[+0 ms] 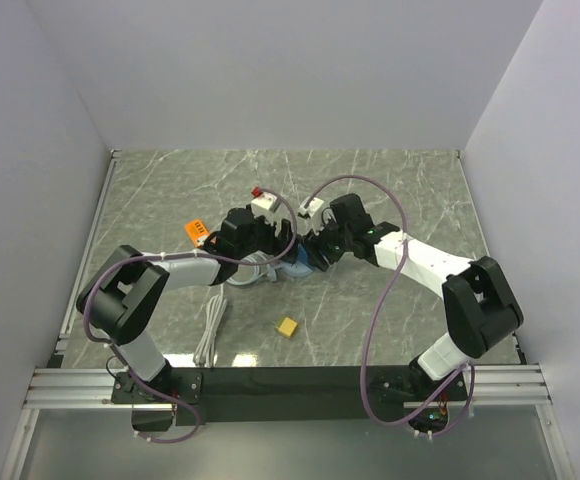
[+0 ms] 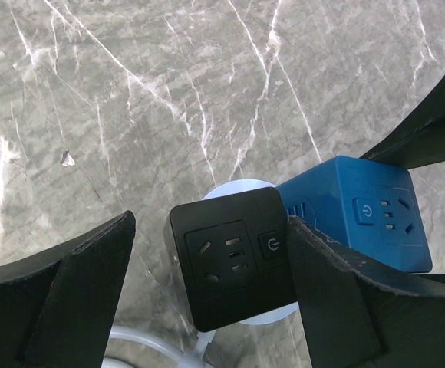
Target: Insert the plug
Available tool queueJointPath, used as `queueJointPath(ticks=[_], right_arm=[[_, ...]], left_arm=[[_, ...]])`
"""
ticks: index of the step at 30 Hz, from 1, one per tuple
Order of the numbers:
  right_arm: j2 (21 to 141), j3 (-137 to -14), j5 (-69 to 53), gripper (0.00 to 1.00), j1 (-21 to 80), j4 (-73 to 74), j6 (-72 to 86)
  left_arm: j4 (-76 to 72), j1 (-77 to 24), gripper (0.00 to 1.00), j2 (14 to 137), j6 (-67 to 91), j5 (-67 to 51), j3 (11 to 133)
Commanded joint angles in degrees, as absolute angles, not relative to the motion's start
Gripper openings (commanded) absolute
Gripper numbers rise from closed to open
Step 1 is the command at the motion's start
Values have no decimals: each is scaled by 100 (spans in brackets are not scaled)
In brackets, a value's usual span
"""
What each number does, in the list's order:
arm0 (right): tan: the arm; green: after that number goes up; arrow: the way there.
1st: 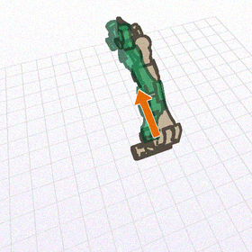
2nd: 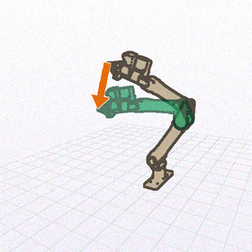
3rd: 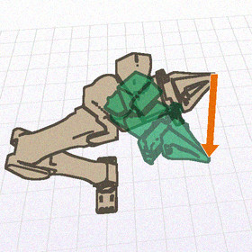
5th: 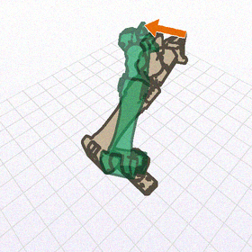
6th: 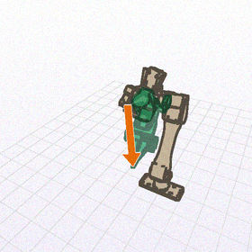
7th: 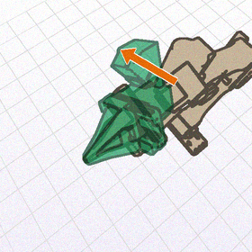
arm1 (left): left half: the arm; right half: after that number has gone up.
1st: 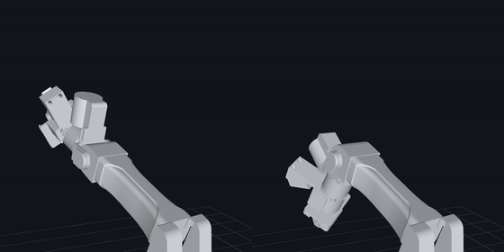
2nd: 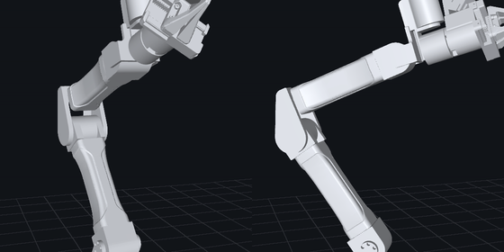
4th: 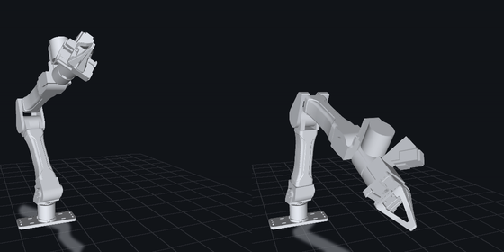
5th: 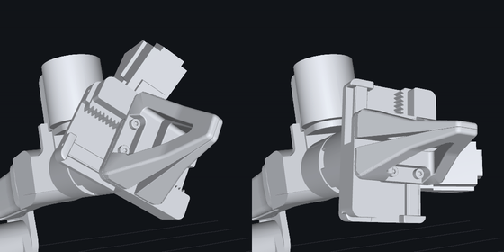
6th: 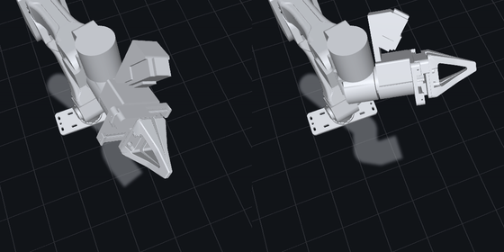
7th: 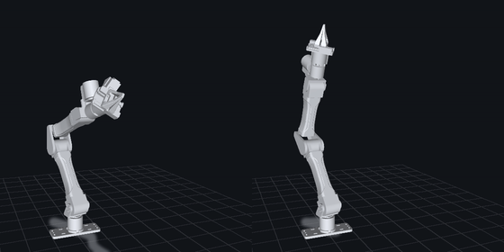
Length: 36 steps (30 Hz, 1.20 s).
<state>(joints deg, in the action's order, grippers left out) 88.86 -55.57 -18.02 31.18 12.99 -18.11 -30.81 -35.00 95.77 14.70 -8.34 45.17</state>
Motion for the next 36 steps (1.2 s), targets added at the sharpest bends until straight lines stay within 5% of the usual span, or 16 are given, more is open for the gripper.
queueJointPath(ticks=[1, 27, 36], right_arm=[[9167, -5765, -1328, 0, 3173, 1591, -1951], [9694, -6372, -1388, 0, 3270, 2285, -2215], [8579, -5880, -783, 0, 3147, 2338, -1293]], left_arm=[[-2848, -3472, 85, 9756, 1283, -905, 4693], [-2663, -3208, 84, 10327, 616, -1643, 5229], [-2531, -3023, 77, 10521, 325, -1969, 5397]])
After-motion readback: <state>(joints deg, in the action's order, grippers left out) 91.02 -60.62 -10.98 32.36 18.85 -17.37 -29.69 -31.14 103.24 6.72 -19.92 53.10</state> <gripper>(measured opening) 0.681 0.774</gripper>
